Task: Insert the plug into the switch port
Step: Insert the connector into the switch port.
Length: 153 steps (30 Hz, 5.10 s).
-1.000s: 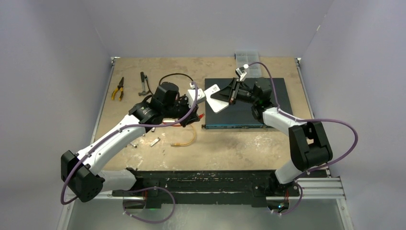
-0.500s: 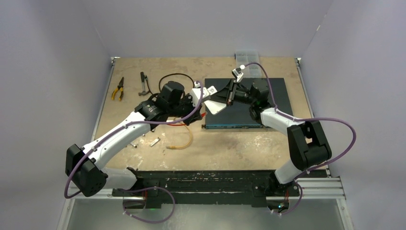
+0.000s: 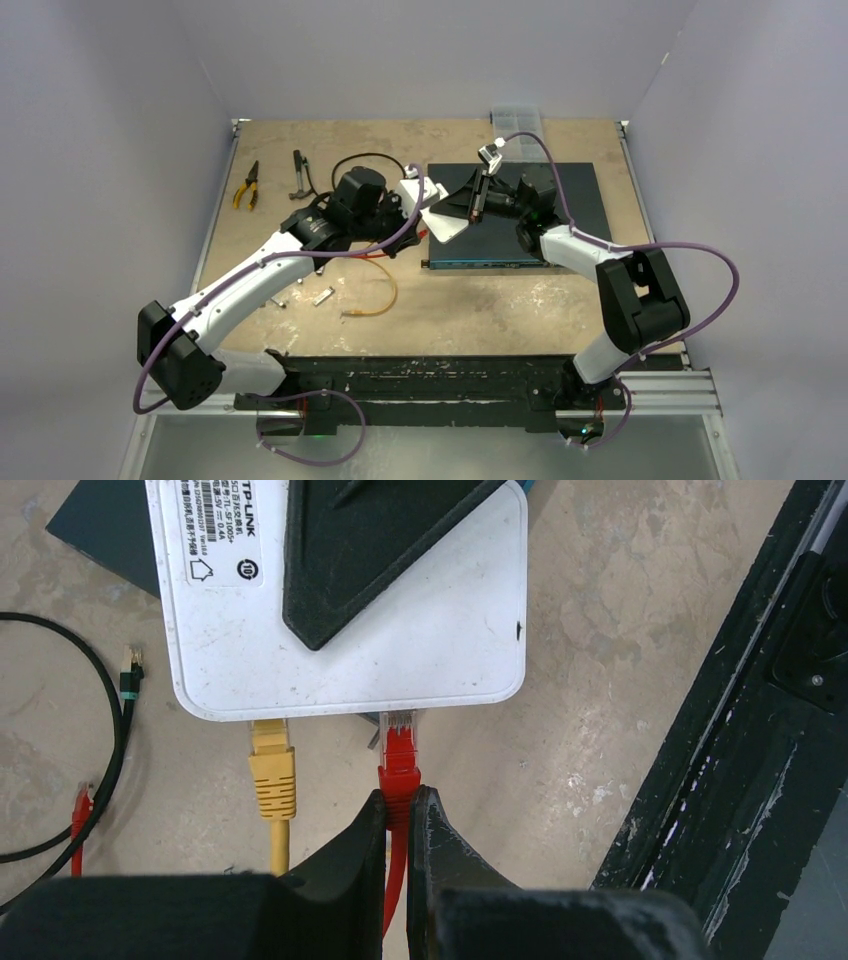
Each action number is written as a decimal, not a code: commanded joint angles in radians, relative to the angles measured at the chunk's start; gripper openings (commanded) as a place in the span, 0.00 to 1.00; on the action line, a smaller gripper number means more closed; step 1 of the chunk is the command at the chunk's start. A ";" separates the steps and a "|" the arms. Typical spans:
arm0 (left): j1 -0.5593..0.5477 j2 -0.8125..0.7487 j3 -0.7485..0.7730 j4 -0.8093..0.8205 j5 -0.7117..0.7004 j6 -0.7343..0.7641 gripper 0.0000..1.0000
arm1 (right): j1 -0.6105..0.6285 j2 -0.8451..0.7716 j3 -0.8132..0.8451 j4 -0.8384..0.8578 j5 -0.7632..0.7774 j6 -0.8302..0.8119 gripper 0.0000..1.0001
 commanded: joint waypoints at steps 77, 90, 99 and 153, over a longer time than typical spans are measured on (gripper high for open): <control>-0.004 -0.046 -0.098 0.457 -0.058 -0.178 0.00 | 0.094 -0.016 -0.006 0.098 -0.127 -0.048 0.00; -0.004 -0.048 -0.074 0.668 -0.123 -0.191 0.00 | 0.121 -0.010 -0.039 0.088 -0.140 -0.071 0.00; -0.029 -0.086 -0.190 0.872 -0.166 -0.136 0.00 | 0.136 0.013 -0.065 0.195 -0.139 0.011 0.00; -0.146 -0.024 -0.158 1.033 -0.083 0.216 0.00 | 0.262 0.055 -0.047 0.223 -0.143 0.022 0.00</control>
